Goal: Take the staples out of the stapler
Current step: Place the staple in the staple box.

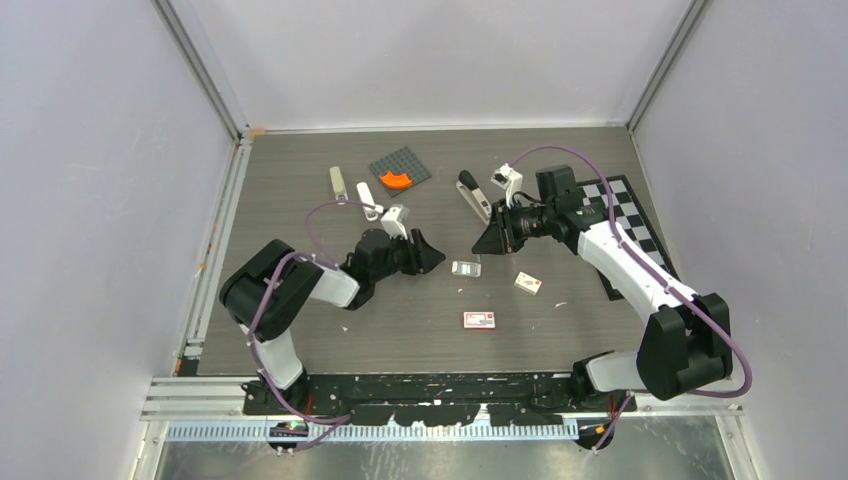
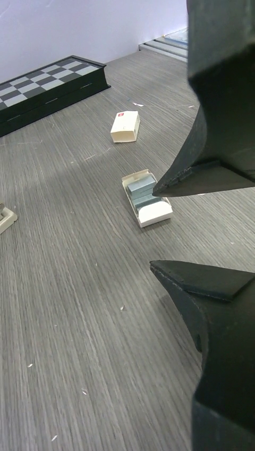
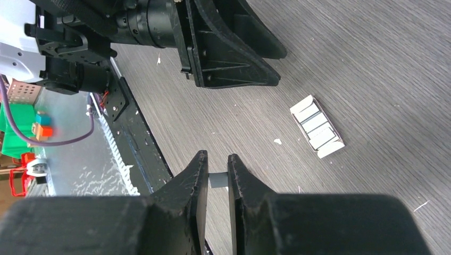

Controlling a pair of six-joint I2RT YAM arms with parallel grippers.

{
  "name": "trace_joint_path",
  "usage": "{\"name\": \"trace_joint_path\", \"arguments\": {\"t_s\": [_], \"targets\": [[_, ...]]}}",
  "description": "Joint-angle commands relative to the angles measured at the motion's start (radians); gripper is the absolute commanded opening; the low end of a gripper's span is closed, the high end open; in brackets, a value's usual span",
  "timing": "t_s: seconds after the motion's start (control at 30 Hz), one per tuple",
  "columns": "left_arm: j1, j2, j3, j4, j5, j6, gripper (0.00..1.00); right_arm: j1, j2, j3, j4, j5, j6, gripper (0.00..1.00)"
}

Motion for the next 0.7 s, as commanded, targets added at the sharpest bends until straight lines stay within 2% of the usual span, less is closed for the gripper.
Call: {"name": "trace_joint_path", "arguments": {"t_s": [0.0,0.07,0.2,0.5,0.67], "targets": [[0.004,0.030,0.050,-0.010,0.012,0.011,0.47,-0.007,0.000,0.044,0.001,0.001,-0.021,0.20],[0.005,0.044,0.069,-0.024,0.011,0.012,0.46,-0.008,0.000,0.046,0.000,0.003,-0.023,0.20],[0.005,0.089,0.121,-0.057,0.012,0.022,0.35,-0.009,0.002,0.049,-0.005,0.004,-0.026,0.20],[0.005,0.178,0.229,-0.112,0.015,0.043,0.30,-0.013,0.002,0.049,-0.007,-0.004,-0.026,0.20],[0.004,0.237,0.312,-0.149,0.065,0.042,0.20,-0.015,0.002,0.050,-0.008,-0.003,-0.028,0.20]]}}
